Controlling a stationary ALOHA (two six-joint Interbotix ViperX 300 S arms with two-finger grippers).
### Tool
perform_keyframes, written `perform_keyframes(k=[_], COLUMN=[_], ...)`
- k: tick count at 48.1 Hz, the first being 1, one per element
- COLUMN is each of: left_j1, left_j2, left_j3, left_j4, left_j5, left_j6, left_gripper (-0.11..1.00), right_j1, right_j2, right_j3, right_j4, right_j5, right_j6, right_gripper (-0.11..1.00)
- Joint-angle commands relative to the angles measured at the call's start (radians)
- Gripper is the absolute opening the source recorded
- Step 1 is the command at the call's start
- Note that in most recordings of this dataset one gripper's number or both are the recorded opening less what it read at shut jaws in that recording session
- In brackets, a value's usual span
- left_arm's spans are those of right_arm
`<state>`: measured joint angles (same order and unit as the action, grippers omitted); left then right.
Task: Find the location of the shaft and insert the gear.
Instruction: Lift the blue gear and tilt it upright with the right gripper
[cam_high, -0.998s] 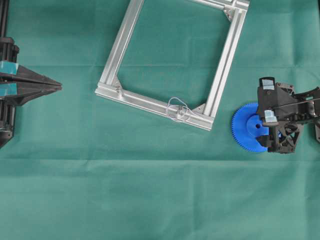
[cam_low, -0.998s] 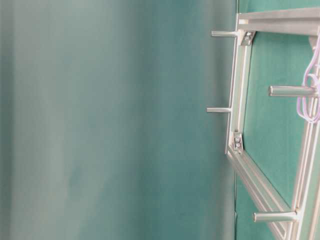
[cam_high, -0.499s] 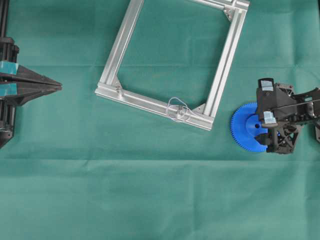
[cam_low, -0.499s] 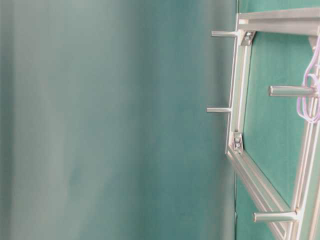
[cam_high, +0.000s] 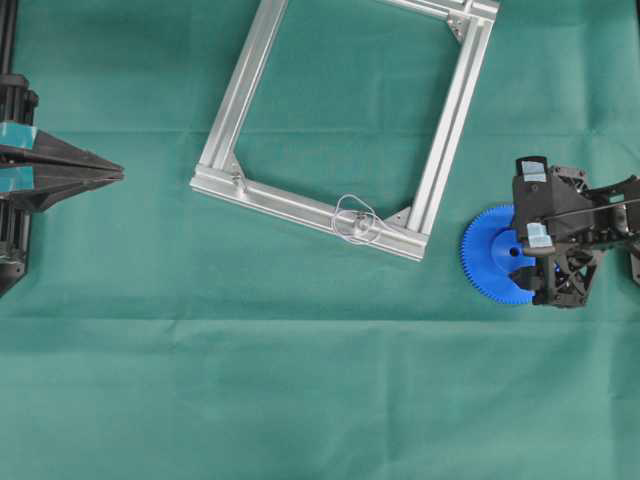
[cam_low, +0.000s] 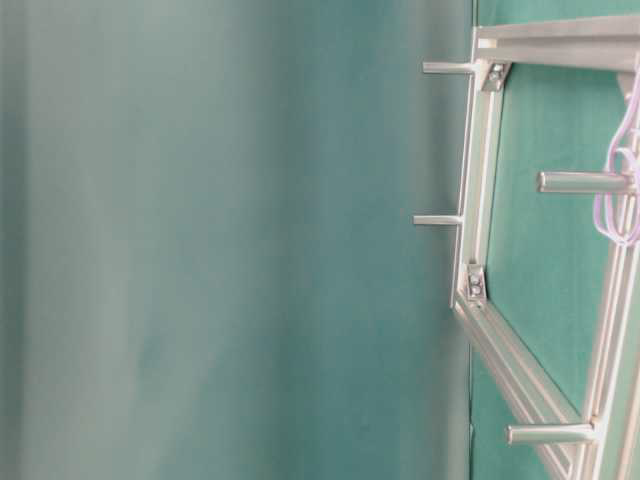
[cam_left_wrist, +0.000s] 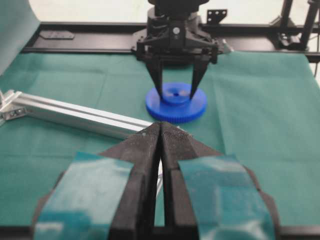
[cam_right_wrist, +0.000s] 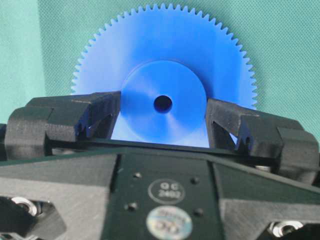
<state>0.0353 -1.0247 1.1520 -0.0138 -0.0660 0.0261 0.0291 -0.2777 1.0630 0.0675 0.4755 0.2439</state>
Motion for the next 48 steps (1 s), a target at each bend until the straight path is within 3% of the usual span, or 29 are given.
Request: perform_keyframes(k=[1,18,48], left_j1=[0.003,0.003,0.003], left_j2=[0.003,0.003,0.003], left_j3=[-0.026,-0.026,-0.028], left_j4=[-0.002,-0.002,-0.003], left_j5=[-0.002,0.002,0.002], left_j6=[-0.002,-0.002,-0.003], left_gripper=[0.01,0.01,0.01], right_j1=[-0.005,-0.005,-0.005], right_j2=[0.017,-0.080,-0.293], right_j3=[0.006,-0.025,-0.150], right_j4=[0.003,0.003,0.000], right_j5=[0.002,0.031,0.298], right_j6=[0.003,0.002,0.006], right_gripper=[0.70,0.70,0.70])
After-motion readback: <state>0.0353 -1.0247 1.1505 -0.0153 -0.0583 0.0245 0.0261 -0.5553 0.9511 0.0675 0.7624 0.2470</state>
